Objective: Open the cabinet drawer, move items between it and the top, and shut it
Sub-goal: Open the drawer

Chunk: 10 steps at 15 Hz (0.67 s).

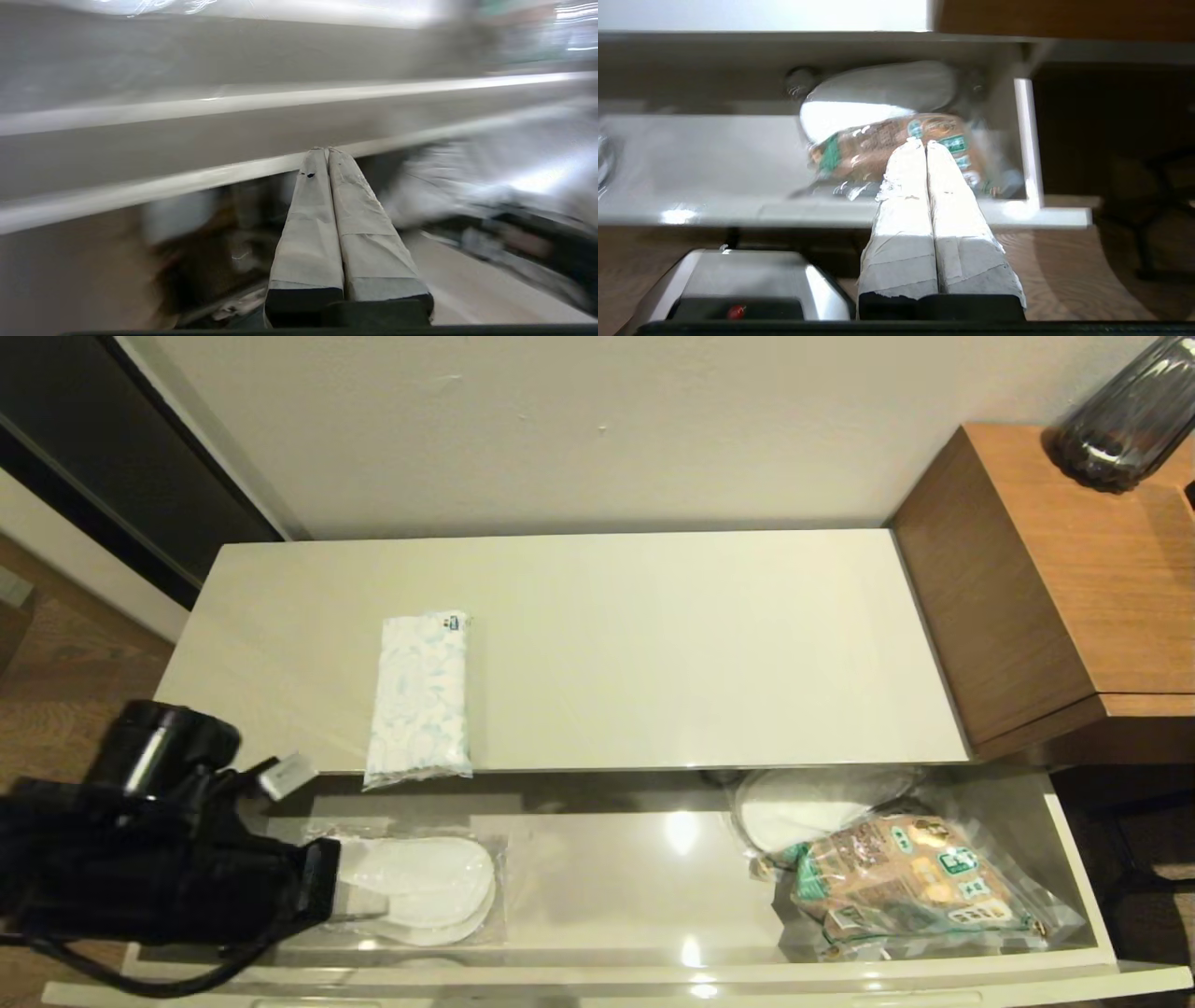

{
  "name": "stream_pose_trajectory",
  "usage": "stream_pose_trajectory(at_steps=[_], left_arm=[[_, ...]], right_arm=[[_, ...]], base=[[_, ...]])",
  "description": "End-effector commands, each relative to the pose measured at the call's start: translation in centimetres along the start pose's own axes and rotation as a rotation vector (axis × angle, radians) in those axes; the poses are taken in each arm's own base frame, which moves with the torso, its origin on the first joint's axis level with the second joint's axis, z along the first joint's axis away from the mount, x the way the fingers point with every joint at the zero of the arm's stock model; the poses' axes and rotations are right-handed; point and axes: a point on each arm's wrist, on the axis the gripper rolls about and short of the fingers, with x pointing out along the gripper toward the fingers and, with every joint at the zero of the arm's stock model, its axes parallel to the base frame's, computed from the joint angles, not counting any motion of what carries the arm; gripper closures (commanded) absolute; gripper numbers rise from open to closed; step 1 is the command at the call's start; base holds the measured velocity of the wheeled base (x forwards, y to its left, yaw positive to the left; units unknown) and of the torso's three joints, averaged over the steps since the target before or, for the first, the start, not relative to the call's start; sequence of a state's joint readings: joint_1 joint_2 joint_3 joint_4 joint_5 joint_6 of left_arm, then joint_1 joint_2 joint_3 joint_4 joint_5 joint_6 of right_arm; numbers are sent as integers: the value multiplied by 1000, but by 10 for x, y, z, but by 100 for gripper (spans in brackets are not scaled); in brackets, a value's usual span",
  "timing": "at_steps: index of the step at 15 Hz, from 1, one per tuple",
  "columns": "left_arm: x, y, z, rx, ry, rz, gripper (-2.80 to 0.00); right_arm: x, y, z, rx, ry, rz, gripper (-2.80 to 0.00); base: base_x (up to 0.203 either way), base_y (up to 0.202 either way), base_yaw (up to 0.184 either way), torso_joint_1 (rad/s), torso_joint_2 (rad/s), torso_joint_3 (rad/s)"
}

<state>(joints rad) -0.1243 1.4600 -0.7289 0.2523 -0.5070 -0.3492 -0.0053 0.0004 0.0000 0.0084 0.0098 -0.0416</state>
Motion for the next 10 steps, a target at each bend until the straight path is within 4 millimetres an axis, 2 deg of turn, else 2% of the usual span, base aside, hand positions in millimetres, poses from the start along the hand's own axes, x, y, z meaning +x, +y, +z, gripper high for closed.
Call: stream_pose_trajectory(at_steps=[1, 3, 6, 10], left_arm=[[-56, -30, -19, 2, 5, -186, 0], [-70, -37, -23, -45, -12, -237, 0], [-66, -35, -16, -67, -53, -246, 0], [-56, -33, 2, -201, -172, -325, 0]], right_arm=[[0, 0, 0, 0, -1, 0, 0], [0, 0, 0, 0, -1, 0, 0], [0, 0, 0, 0, -1, 1, 0], [0, 0, 0, 0, -1, 0, 0]], base=[[0, 0, 0, 0, 0, 0], [0, 0, 0, 0, 0, 0], [0, 0, 0, 0, 0, 0], [0, 0, 0, 0, 0, 0]])
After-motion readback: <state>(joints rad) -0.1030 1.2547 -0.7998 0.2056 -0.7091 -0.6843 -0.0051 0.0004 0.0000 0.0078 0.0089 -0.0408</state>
